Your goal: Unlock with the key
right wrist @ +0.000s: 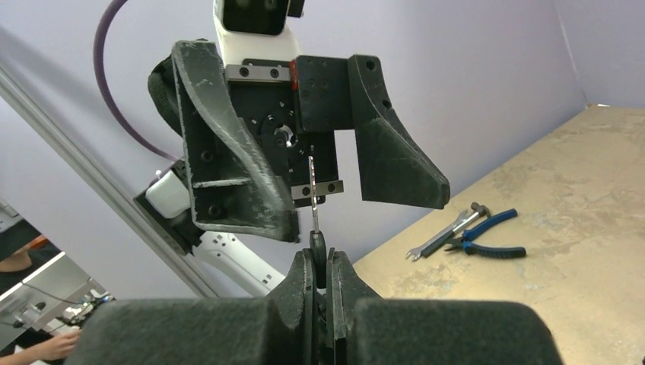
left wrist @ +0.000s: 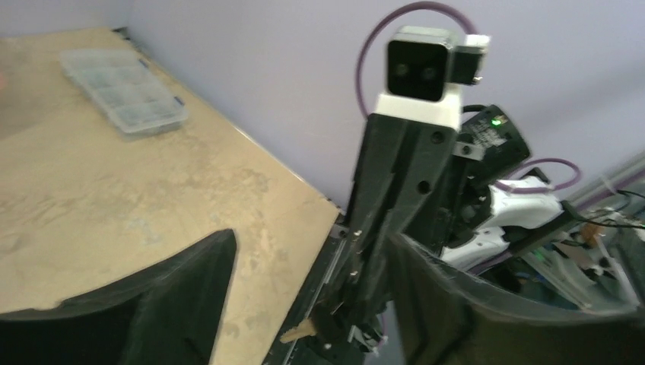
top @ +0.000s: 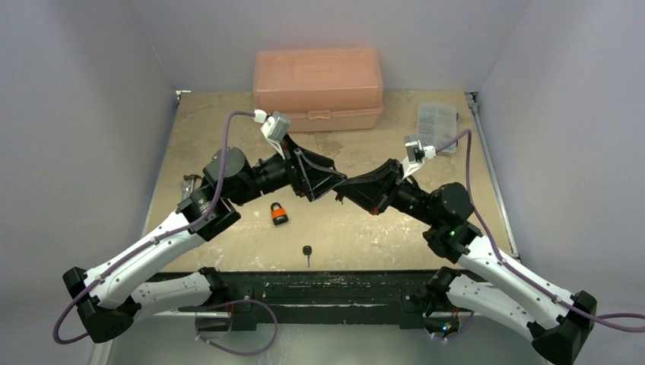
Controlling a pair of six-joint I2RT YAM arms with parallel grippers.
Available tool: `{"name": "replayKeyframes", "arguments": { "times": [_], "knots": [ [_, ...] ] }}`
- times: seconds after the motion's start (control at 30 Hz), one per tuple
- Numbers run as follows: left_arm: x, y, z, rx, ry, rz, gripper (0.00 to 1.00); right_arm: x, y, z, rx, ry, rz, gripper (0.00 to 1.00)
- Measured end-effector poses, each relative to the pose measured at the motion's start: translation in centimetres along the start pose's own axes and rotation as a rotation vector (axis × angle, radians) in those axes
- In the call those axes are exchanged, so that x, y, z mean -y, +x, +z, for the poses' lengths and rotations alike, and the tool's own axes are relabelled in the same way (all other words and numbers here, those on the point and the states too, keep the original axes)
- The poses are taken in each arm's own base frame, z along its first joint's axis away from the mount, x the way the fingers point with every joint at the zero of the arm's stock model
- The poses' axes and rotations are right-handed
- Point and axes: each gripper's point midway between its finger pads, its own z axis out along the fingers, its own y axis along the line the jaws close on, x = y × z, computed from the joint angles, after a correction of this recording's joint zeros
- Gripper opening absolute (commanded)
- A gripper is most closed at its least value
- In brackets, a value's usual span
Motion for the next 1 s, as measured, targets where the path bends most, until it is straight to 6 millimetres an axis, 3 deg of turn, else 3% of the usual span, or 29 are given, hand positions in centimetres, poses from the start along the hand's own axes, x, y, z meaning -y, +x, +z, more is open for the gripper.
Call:
{"name": "replayKeyframes", "arguments": {
  "times": [0.23, 0.4, 0.67, 0.77, 0.87, 1.0],
  "knots": [
    [-4.0, 0.4, -2.5, -0.002, -0.245, 0.022, 0.97, 1.6, 1.0, -1.3, -0.010, 0.086, -0.012, 0.00],
    [-9.8, 1.4, -5.3, -0.022, -0.575, 0.039, 0.99, 4.2, 2.9, -2.6, -0.039, 0.195, 0.007, 0.00],
    [-19.3, 8.8, -8.5, -0.316, -0.997, 0.045, 0.99, 7.3, 5.8, -4.2, -0.096, 0.313, 0.049, 0.00],
    [-23.0, 11.6, -10.8, -0.411, -1.109, -0.004, 0.99, 7.9, 6.6, -4.6, -0.115, 0.342, 0.067, 0.00],
    [-25.1, 13.4, -12.8, -0.472, -1.191, -0.040, 0.98, 8.6, 7.3, -5.1, -0.131, 0.373, 0.084, 0.00],
    [-26.8, 15.5, -13.1, -0.544, -1.245, -0.053, 0.98, 9.4, 8.4, -5.7, -0.157, 0.408, 0.104, 0.00]
  ]
}}
